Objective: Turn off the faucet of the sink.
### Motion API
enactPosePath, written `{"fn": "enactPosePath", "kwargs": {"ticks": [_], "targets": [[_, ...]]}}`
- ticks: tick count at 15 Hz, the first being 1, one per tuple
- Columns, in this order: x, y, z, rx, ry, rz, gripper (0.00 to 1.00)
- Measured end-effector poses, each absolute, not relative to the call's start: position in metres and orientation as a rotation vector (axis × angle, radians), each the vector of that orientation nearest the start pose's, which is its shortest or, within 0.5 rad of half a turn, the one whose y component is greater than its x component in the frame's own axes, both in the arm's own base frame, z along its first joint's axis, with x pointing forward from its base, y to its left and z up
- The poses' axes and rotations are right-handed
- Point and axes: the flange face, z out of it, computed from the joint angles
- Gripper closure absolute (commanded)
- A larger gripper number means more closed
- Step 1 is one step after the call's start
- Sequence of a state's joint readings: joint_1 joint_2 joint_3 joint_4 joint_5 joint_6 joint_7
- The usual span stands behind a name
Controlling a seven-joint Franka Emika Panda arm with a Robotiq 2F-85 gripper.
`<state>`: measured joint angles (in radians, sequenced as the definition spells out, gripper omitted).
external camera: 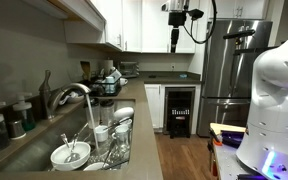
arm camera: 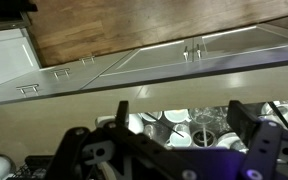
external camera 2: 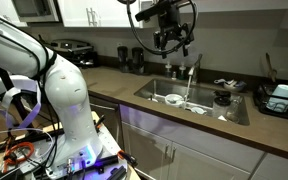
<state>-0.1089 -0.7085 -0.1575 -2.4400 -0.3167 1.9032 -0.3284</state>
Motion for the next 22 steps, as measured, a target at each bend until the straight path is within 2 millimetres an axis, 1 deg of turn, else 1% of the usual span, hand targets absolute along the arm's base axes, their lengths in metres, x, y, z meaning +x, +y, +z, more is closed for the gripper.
{"fn": "enactPosePath", "kwargs": {"ticks": [3, 5, 8, 11, 14, 16, 18, 19, 21, 22], "targets": [[0.338, -0.124, 0.554, -3.365, -0.292, -0.182, 0.0], [0.349, -0.114, 0.553, -3.35, -0.326, -0.245, 0.0], [0.382, -0.087, 0.548, -3.295, -0.379, -0.442, 0.0], [0.421, -0.063, 0.536, -3.217, -0.375, -0.668, 0.0], [0.454, -0.051, 0.518, -3.133, -0.345, -0.855, 0.0], [0.474, -0.047, 0.501, -3.079, -0.301, -0.938, 0.0], [0.489, -0.041, 0.48, -3.051, -0.288, -0.908, 0.0], [0.495, -0.038, 0.475, -3.049, -0.288, -0.893, 0.0], [0.498, -0.036, 0.472, -3.049, -0.286, -0.89, 0.0], [0.5, -0.036, 0.473, -3.041, -0.265, -0.921, 0.0]]}}
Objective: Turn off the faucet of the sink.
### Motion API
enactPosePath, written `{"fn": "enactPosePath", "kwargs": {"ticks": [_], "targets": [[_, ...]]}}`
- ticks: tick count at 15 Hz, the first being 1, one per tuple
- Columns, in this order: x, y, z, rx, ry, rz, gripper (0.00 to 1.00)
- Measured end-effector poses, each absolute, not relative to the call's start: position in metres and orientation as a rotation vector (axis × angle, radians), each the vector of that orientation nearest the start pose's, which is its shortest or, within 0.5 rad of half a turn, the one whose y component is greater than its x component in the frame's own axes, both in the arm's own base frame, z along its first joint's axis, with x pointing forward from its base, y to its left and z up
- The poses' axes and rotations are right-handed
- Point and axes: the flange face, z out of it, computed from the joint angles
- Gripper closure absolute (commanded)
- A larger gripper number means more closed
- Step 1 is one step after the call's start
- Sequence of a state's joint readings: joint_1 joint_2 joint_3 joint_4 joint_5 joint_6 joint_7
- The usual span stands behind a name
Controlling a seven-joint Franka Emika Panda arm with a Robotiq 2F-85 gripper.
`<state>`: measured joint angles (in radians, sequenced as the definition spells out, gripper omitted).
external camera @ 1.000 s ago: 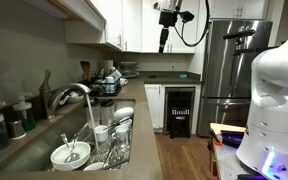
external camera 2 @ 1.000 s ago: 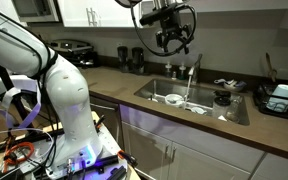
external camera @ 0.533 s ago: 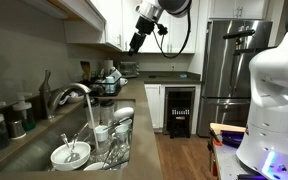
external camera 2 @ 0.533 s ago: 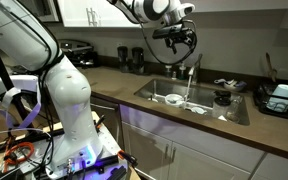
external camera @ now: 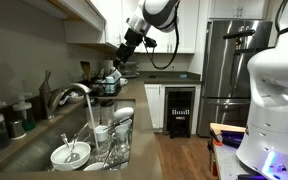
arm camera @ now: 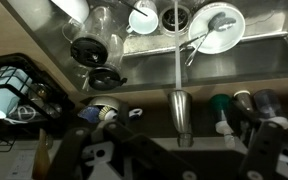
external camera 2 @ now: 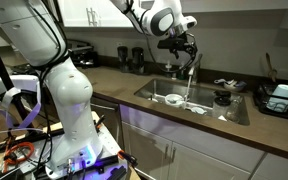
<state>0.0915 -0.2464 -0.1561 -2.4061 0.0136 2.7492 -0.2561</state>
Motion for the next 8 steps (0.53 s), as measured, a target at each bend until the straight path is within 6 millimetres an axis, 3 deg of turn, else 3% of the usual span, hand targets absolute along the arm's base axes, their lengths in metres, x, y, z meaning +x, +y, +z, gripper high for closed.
{"fn": "enactPosePath", "kwargs": {"ticks": [4, 8], "targets": [[0.513, -0.029, 0.477, -2.951, -0.161, -1.143, 0.0], [0.534, -0.003, 0.471, -2.839, -0.102, -1.325, 0.0]]}}
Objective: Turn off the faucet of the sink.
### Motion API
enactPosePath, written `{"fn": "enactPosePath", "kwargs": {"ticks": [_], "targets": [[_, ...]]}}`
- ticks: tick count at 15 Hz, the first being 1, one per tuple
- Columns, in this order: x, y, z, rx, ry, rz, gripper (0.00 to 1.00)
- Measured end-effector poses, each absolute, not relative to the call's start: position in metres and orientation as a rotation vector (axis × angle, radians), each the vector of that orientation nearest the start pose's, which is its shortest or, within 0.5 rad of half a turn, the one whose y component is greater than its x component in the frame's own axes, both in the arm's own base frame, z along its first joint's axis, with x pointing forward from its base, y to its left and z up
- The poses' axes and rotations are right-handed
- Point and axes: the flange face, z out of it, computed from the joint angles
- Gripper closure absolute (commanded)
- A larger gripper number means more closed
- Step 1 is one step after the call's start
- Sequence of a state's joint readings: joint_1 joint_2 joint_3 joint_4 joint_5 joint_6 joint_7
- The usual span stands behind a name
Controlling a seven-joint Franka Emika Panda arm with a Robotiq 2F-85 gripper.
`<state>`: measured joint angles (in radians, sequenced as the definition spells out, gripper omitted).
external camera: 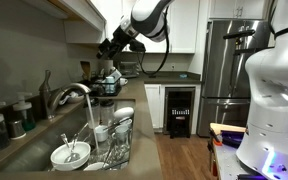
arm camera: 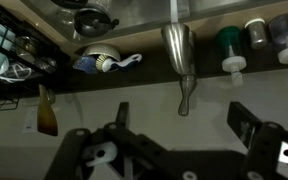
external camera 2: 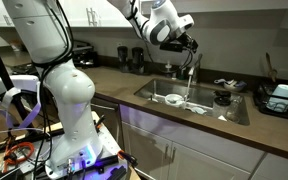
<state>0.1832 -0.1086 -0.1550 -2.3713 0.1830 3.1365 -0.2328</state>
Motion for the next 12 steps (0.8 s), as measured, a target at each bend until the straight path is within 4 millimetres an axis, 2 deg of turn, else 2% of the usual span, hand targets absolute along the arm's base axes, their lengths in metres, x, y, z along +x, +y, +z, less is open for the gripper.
{"fn": "enactPosePath", "kwargs": {"ticks": [4, 6, 8, 10, 12], "targets": [[0.57, 0.042, 0.476, -2.746, -0.147, -1.463, 0.0], [0.593, 0.053, 0.483, -2.735, -0.222, -1.526, 0.0], [0.617, 0.046, 0.488, -2.746, -0.313, -1.603, 0.0], [0.639, 0.028, 0.489, -2.763, -0.34, -1.666, 0.0], [0.658, 0.022, 0.487, -2.757, -0.329, -1.679, 0.0]]}}
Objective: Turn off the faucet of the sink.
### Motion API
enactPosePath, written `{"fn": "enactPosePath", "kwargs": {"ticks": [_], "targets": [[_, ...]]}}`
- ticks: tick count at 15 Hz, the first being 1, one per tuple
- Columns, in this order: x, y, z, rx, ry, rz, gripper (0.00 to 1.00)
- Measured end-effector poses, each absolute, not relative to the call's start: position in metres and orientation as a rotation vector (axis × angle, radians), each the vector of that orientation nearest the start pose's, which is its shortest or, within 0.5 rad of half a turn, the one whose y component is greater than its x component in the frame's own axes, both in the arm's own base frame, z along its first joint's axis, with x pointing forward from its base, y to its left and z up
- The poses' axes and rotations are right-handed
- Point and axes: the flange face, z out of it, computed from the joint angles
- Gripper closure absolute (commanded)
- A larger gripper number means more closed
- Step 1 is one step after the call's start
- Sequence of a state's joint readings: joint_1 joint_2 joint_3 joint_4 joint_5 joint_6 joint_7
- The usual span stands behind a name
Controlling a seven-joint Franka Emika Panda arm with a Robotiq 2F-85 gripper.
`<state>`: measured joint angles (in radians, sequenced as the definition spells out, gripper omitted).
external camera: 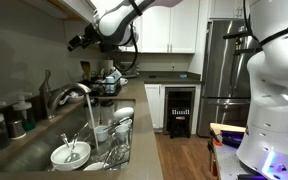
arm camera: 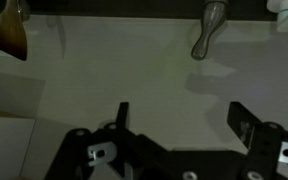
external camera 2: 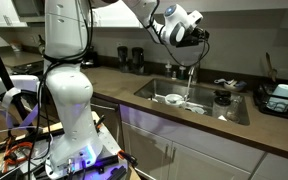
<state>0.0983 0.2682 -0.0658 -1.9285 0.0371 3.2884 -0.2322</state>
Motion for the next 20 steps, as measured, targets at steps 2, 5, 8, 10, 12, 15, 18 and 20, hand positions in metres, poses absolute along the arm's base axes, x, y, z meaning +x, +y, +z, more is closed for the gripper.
{"fn": "enactPosePath", "kwargs": {"ticks": [2, 5, 8, 10, 12, 15, 18, 20], "targets": [[0.666, 0.025, 0.484, -2.746, -0.33, -1.681, 0.0], [0.666, 0.017, 0.484, -2.746, -0.317, -1.722, 0.0], [0.666, 0.001, 0.485, -2.736, -0.278, -1.797, 0.0], [0.666, -0.003, 0.483, -2.726, -0.27, -1.826, 0.0], [0.668, -0.002, 0.479, -2.716, -0.27, -1.84, 0.0], [0.673, 0.007, 0.472, -2.698, -0.267, -1.839, 0.0], [0.683, 0.019, 0.469, -2.669, -0.268, -1.836, 0.26], [0.691, 0.026, 0.464, -2.65, -0.27, -1.83, 0.4]]}}
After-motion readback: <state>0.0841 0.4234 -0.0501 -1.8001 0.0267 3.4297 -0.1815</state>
